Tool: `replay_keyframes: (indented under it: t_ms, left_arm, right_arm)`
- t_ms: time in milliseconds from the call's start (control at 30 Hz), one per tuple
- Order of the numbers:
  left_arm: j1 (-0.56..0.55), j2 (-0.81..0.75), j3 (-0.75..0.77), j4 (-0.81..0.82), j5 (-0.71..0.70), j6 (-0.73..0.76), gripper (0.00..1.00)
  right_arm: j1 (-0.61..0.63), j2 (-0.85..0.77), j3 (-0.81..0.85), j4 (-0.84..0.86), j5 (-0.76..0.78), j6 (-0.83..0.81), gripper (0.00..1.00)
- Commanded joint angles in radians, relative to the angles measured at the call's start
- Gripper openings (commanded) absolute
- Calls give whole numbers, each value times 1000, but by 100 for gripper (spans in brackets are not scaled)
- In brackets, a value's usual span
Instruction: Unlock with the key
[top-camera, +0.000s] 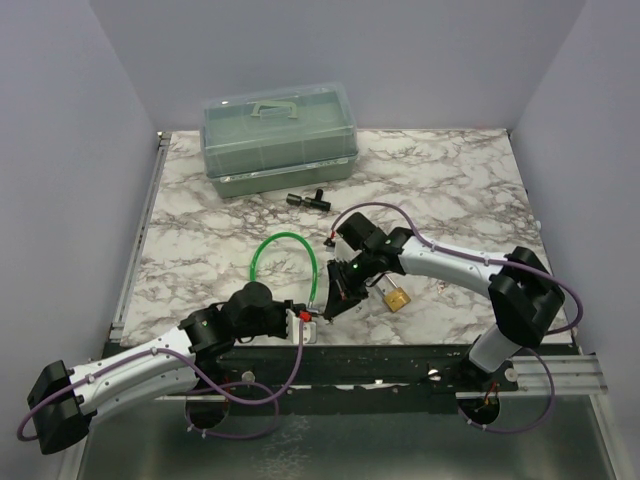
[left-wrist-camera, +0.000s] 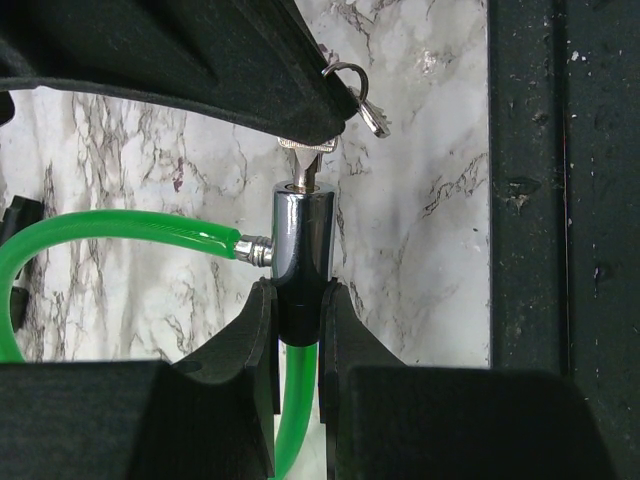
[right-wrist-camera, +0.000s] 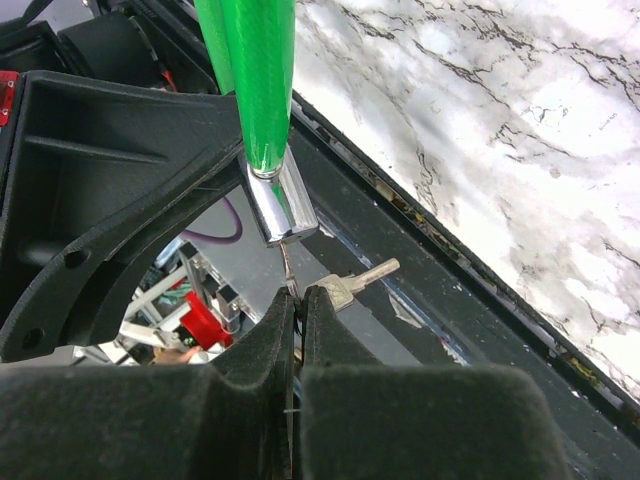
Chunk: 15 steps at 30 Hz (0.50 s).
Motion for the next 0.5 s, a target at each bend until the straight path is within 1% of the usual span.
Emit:
replay_keyframes:
  t_ms: [0,133,233,300,467]
  left_arm:
    - [-24,-21,52,268,148,17,0]
    - [-25,-18,56,268,157,9,0]
    - [-24,-14,56,267,155,4,0]
    - [-23,-12,60,268,157,-2,0]
    - [-22,-12,61,277,163,-17,0]
  right_arm:
    - [-3,29,12,172,89,39,0]
    - [-2,28,15,188,135,40,0]
    - [16,22,37,146,276,-1,0]
    - [17,21,32,145,326,-15,0]
    - [18,-1,-32,244,329,-50,0]
